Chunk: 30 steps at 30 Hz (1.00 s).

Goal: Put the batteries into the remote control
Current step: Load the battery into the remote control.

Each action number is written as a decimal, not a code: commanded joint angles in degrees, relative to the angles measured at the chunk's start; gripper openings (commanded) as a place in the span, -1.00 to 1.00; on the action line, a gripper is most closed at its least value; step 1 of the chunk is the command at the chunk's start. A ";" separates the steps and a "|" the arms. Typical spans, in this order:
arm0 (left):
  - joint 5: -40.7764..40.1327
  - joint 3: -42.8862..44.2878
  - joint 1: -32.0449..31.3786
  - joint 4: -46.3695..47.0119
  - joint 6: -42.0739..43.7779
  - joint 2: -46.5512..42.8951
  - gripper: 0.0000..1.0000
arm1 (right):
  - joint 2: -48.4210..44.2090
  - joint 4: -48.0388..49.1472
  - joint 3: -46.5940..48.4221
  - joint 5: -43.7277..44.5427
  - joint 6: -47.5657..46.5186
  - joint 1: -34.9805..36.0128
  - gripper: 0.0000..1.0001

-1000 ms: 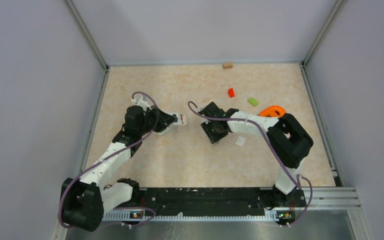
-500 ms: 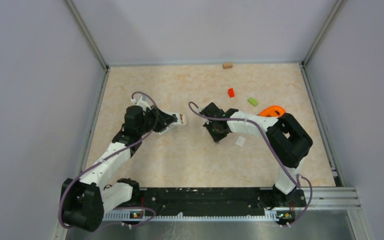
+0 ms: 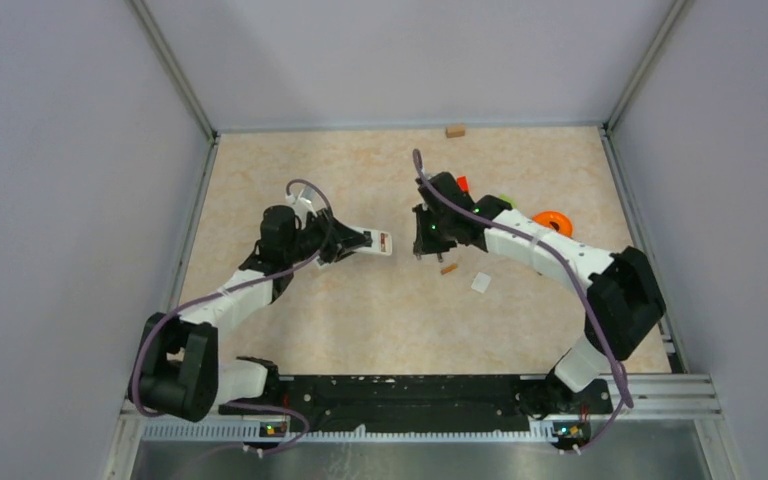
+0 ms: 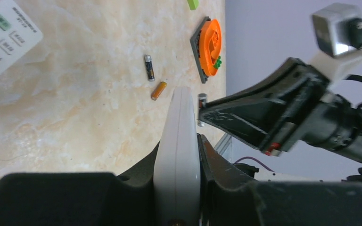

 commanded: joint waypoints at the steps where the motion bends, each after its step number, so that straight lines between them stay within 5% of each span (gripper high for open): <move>1: 7.30 -0.45 -0.19 12.75 -4.96 3.49 -1.00 | -4.05 0.46 3.79 -6.40 9.18 -0.32 -0.94; 20: 8.18 -2.36 -0.62 17.85 -6.19 3.65 -1.00 | -1.40 4.96 5.11 -15.23 14.96 -1.42 -0.84; 30: 8.12 -2.62 -0.63 18.48 -6.46 3.48 -1.00 | -0.33 3.67 5.74 -14.68 16.19 -1.70 -0.51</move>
